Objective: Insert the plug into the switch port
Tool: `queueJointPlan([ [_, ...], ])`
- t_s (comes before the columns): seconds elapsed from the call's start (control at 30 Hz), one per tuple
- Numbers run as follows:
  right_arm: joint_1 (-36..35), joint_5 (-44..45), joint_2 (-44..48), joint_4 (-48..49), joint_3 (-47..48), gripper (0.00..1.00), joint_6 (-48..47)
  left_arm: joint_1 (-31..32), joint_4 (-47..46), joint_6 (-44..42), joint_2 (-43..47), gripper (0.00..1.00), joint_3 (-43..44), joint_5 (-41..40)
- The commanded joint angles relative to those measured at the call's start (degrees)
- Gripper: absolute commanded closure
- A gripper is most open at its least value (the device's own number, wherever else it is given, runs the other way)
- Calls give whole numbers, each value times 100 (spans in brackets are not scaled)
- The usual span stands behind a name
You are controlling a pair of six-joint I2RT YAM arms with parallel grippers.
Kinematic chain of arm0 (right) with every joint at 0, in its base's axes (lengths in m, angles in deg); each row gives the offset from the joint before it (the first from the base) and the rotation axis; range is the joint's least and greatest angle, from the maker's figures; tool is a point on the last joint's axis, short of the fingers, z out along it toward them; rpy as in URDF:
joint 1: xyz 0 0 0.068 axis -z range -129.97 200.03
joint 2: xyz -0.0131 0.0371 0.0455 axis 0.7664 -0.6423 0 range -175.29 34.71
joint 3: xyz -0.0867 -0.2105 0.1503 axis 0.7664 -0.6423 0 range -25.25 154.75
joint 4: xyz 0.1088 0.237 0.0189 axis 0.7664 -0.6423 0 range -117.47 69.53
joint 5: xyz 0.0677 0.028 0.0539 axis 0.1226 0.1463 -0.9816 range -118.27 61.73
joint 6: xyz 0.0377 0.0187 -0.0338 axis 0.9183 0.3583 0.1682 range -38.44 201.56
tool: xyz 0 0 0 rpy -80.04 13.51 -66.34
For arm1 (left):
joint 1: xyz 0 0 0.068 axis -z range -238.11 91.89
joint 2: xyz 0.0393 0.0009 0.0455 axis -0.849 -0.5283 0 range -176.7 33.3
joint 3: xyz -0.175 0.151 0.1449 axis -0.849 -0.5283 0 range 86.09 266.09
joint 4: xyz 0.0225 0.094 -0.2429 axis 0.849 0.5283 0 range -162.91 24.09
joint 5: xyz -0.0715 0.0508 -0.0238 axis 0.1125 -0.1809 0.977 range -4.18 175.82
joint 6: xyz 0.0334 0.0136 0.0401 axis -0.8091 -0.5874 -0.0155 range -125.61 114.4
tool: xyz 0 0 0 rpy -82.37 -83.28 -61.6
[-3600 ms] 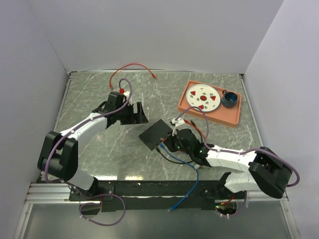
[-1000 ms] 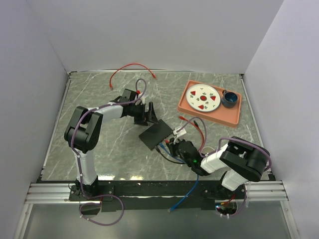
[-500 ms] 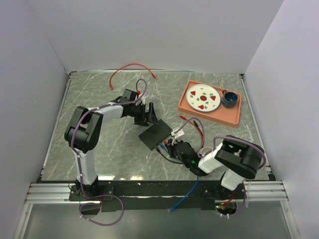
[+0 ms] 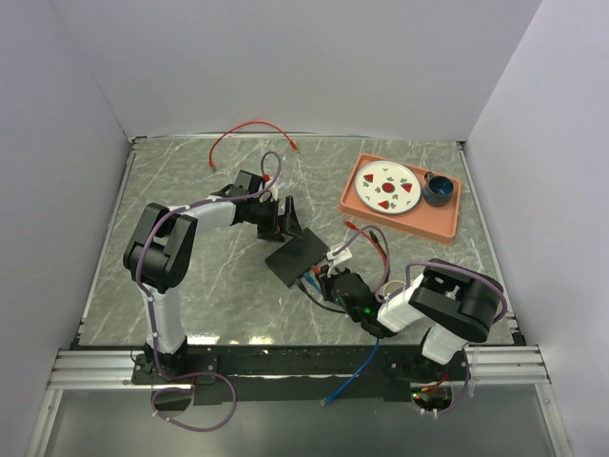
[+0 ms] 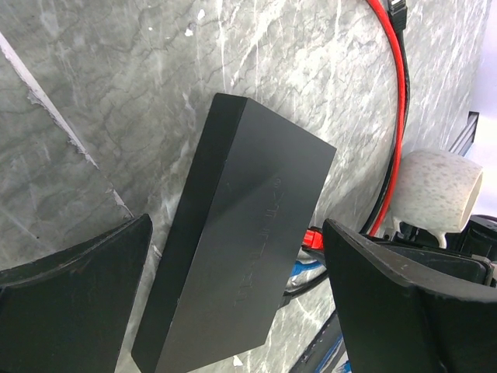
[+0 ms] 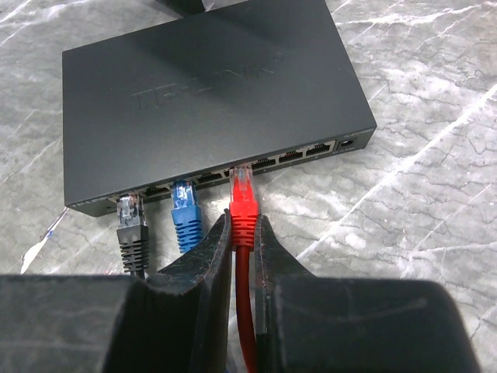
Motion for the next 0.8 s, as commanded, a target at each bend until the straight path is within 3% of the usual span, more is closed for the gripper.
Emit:
queueJointPlan([
  [0.0,-66,322,16,310,185,100,2,60,-85,-32,-80,3,106,217],
  [0.23,-119,418,-230,582,247,100,169,77,-32,-67,-124,3,159,296],
  [0.4,-137,462,-529,1460,150,100,266,104,29,-102,-177,3,212,322],
  [0.67,-163,541,-810,1997,88,100,336,112,178,-242,-422,1,317,541],
  [0.77,-154,550,-880,2015,115,100,319,130,205,-278,-519,8,317,638],
])
